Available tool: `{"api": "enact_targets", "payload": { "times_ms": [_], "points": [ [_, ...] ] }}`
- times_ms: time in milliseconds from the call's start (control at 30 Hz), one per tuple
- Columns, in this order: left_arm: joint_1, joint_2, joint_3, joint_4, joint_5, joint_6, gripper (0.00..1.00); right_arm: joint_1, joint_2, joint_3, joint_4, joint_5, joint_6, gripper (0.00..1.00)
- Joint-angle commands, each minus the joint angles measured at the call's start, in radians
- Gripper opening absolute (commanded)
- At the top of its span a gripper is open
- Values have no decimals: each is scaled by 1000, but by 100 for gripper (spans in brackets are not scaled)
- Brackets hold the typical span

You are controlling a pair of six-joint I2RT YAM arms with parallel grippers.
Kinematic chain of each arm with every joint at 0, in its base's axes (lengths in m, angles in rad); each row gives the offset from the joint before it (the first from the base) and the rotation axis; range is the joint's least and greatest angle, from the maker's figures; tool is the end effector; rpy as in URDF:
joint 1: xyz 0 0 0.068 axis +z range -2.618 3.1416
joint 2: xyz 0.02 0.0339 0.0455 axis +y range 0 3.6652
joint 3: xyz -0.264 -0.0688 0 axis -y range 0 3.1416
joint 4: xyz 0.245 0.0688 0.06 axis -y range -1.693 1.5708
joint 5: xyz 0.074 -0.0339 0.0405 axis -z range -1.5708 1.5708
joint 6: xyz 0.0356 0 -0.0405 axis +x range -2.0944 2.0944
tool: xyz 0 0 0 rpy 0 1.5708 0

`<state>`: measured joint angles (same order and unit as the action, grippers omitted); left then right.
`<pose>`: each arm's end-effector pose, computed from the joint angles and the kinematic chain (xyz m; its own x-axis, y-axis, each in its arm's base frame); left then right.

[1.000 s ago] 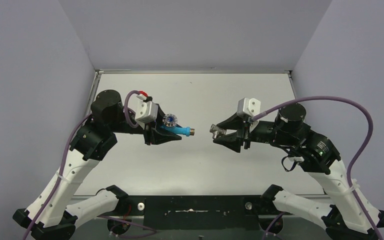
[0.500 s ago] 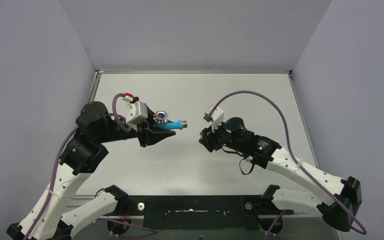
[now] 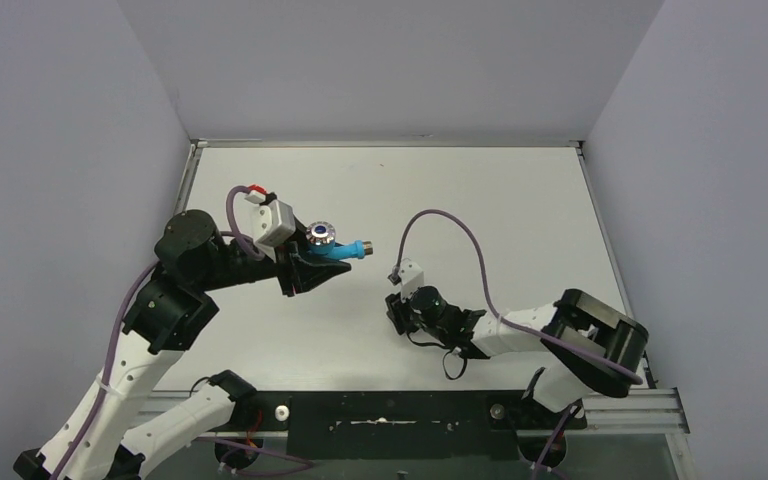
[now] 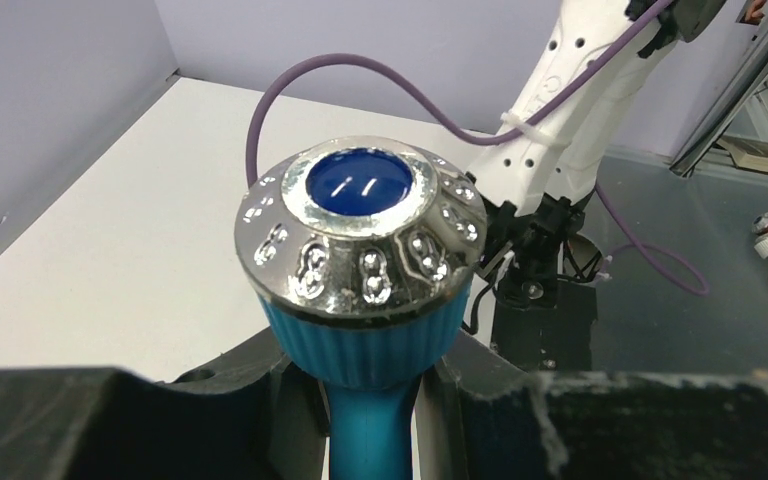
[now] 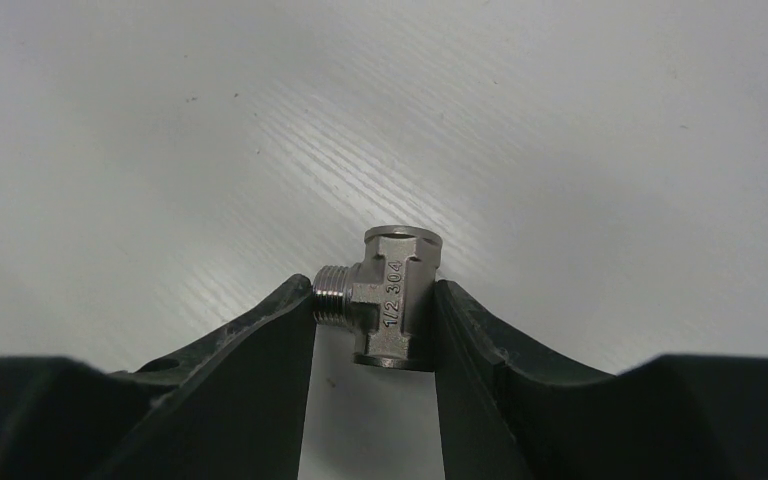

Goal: Install the water faucets
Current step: Adjust the adaptor at the center of the board.

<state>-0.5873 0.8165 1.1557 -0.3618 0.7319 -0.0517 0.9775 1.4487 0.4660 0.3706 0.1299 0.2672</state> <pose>0.1123 -0.1033 0.4417 -0.0688 -0.0004 -0.9976 0.9661 0.2494 -0.0667 0.1509 0.2156 0.1422 -0.5113 -0.2899 -0.8090 -0.6510 0.7453 0.1443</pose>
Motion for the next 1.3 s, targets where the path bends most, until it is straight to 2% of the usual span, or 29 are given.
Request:
{"api": "enact_targets", "payload": {
  "times_ms": [0,200,300,600,800,1033,1267],
  "points": [
    [1,-7,11,66,-10,-20,0,9,120,-7,449,52,-41,8],
    [1,-15,2,69,-18,-29,0,7,335,6,651,-39,-52,16],
    [1,-20,7,60,-26,-30,0,7,396,9,700,-63,-42,25],
    [1,-31,10,35,-46,-16,0,10,425,-72,775,-32,-43,49],
    [1,-34,2,32,-47,-7,0,12,415,-123,819,6,-42,59],
    [1,-44,-12,24,-55,2,0,23,438,-161,871,50,-18,59],
    [1,-48,-21,32,-56,3,0,26,446,-142,837,36,-27,44]
  ]
}}
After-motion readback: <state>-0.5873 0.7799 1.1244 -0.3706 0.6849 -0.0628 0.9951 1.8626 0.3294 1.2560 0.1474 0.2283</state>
